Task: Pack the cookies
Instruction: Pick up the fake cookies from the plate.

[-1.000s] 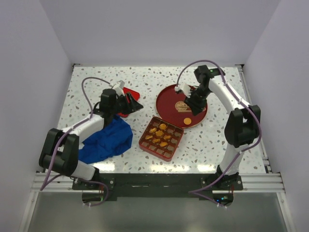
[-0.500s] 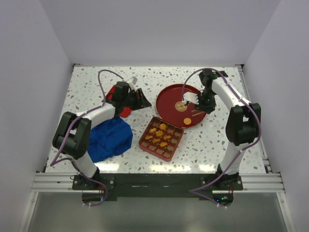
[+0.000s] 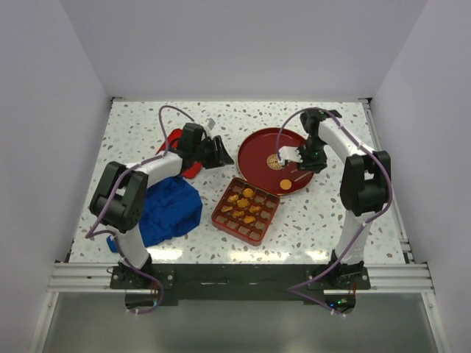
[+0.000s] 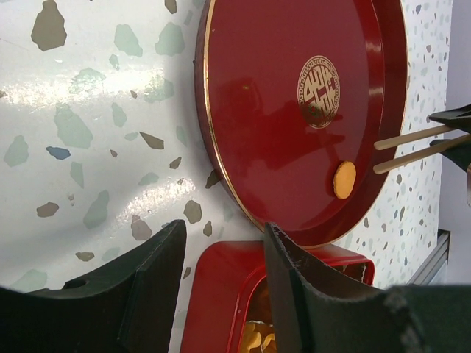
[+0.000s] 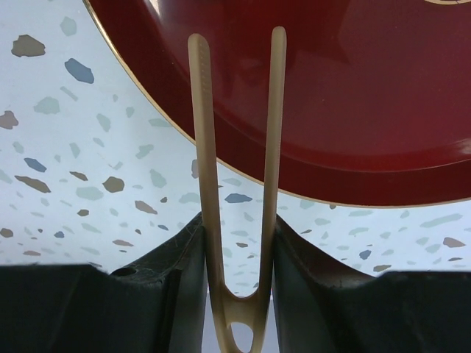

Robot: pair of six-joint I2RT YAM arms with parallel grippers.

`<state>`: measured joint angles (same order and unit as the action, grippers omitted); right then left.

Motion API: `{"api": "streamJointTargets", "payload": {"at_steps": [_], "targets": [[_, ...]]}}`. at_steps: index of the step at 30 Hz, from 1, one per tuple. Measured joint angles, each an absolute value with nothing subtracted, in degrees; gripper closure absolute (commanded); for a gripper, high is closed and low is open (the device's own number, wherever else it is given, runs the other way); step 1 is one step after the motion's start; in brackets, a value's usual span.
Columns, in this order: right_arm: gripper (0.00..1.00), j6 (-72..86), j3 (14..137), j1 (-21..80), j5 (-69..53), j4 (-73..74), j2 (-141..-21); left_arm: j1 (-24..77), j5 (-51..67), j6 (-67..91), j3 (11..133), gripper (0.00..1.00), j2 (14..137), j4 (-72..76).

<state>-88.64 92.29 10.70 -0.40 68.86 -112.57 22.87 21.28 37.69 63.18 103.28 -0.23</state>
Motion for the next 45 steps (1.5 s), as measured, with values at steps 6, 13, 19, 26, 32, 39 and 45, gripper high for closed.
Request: {"api": "streamJointTargets", "payload": {"at_steps": [6,13,19,26,32,39,45], "targets": [[0.62,-89.86,92.29,11.53,0.56,68.69,-113.14,23.07,21.50,37.67,64.14,0.48,104.47,-0.60],[0.61,-90.30,92.29,13.04,0.60,68.69,-114.04,23.07,21.71,37.67,64.27,0.48,104.57,-0.62],[0.59,-90.50,92.27,13.87,0.93,68.75,-114.54,23.07,21.76,37.67,64.27,0.48,104.57,-0.62],[0.59,-90.78,92.23,14.06,1.89,68.79,-114.96,23.33,22.04,37.69,64.29,0.48,104.57,-0.62],[0.59,-90.76,92.20,15.03,2.02,68.97,-115.07,23.40,22.17,37.69,64.27,0.48,104.57,-0.62],[0.58,-90.59,92.20,16.03,2.02,69.23,-116.16,23.40,22.17,37.69,64.27,0.48,104.57,-0.62],[0.58,-90.26,92.73,16.14,2.04,69.89,-118.58,23.40,22.20,37.69,64.27,0.49,104.57,-0.62]]}}
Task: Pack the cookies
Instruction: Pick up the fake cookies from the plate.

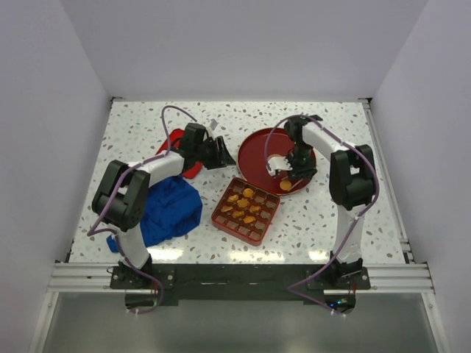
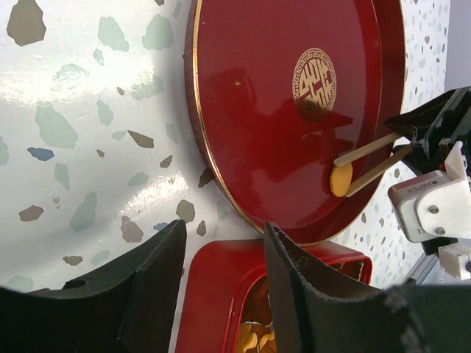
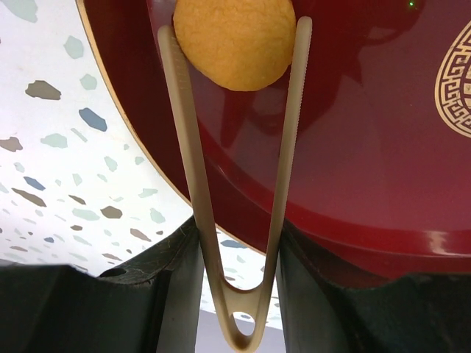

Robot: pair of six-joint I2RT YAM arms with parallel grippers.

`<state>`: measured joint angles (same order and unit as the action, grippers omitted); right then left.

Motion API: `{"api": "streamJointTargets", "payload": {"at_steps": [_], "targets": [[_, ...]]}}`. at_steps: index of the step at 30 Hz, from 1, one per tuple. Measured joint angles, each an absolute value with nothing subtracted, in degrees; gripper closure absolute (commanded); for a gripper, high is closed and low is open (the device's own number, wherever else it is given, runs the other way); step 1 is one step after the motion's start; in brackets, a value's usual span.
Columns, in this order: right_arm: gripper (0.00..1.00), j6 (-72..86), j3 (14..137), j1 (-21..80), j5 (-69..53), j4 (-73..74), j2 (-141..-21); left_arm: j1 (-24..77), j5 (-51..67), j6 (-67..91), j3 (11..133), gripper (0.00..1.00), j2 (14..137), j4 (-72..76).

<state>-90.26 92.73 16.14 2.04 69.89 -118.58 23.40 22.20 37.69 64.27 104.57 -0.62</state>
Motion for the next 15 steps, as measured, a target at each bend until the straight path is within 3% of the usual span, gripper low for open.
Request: {"api": "streamJointTargets", "payload": {"at_steps": [15], "targets": [[0.56,-88.05,96.77,16.40,2.00,71.85,-120.03,23.44,22.33,37.69,64.27,0.49,104.57,-0.58]]}}
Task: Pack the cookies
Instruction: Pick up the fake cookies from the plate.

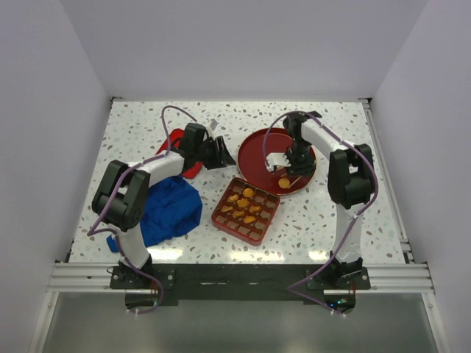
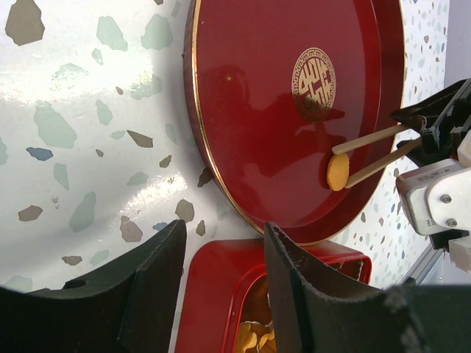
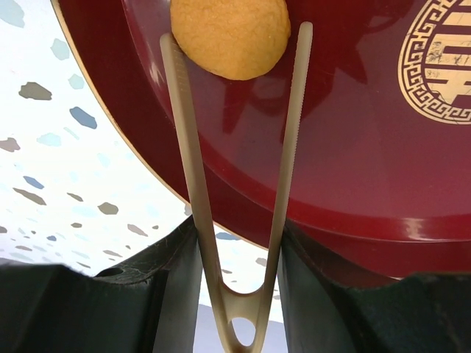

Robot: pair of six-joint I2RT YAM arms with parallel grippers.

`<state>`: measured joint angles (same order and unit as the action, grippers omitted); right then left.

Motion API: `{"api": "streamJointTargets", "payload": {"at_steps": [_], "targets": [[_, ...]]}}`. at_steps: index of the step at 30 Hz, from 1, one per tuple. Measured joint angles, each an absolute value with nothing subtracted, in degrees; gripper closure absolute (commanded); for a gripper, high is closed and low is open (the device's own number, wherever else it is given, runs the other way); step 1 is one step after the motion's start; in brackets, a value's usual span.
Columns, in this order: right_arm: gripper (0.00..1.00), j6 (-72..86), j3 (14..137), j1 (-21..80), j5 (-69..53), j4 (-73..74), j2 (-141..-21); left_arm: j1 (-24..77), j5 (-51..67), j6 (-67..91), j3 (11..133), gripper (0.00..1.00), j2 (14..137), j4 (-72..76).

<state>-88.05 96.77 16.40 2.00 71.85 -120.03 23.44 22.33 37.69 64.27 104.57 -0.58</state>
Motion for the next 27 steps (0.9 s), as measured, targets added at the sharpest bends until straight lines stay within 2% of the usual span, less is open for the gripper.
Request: {"api": "streamJointTargets", "payload": {"at_steps": [6,10,15,18,27], "targets": [[0.56,-87.44,96.79,16.45,2.02,72.23,-121.03,23.44,22.35,37.71,64.27,0.49,104.57,-0.58],[0.60,-87.02,96.90,16.45,2.02,72.42,-121.58,23.44,22.35,37.71,64.27,0.49,104.57,-0.58],[0.72,-86.30,97.41,16.47,1.96,72.97,-121.62,23.44,22.33,37.71,64.27,0.49,104.57,-0.58],[0.76,-86.13,97.69,16.47,1.83,73.17,-121.62,23.44,22.35,37.71,64.27,0.49,104.57,-0.58],[0.77,-84.84,98.65,16.49,0.27,74.08,-121.62,23.44,22.31,37.71,64.27,0.49,104.57,-0.58]]}}
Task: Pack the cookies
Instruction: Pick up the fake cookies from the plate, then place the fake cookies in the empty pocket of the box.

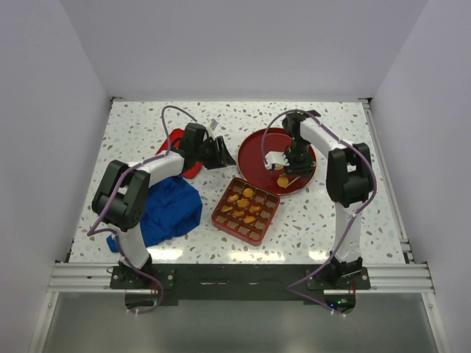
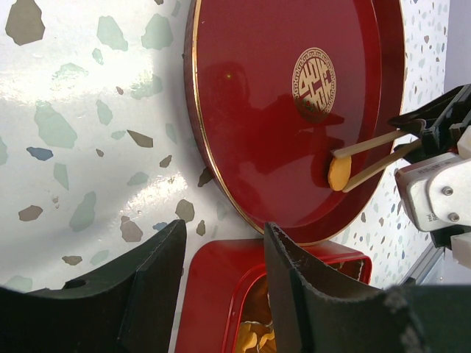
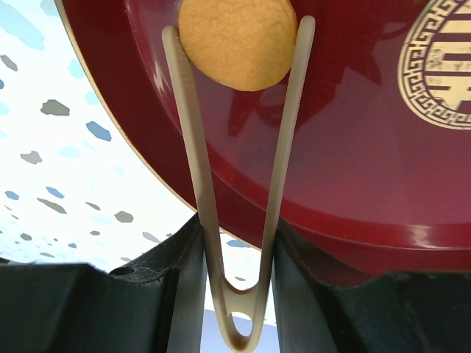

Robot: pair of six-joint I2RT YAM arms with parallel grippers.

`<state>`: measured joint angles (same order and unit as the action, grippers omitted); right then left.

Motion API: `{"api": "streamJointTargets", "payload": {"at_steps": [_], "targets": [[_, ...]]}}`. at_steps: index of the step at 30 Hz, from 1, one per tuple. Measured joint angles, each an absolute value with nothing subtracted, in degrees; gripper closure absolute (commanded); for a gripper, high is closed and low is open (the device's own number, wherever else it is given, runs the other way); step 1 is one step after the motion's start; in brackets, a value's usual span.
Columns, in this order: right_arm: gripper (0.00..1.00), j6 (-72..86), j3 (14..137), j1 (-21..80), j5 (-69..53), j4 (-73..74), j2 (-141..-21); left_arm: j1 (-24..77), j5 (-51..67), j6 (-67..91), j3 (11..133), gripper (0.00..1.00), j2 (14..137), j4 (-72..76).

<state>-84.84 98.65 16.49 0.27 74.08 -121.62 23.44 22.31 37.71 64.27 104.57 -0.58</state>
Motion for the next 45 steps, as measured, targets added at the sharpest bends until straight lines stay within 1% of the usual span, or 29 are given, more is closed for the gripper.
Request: {"api": "streamJointTargets", "payload": {"at_steps": [12,25,30,35,45], "targets": [[0.78,-82.61,99.79,16.49,-2.59,74.76,-120.46,23.40,21.30,37.69,63.72,0.49,102.80,-0.75],[0.78,-80.58,102.41,16.99,-4.43,75.92,-114.76,21.85,18.31,37.28,60.25,0.49,96.64,-0.58],[0.78,-79.96,102.30,19.79,-5.56,76.12,-110.67,20.88,16.95,37.23,58.43,0.49,93.89,-0.45],[0.77,-78.61,100.25,24.93,-7.07,76.25,-107.26,20.10,15.97,37.21,56.58,0.48,91.46,-0.30],[0.73,-76.97,92.20,30.39,-7.42,76.62,-106.85,19.27,15.40,37.23,52.88,0.48,88.20,0.45]]}}
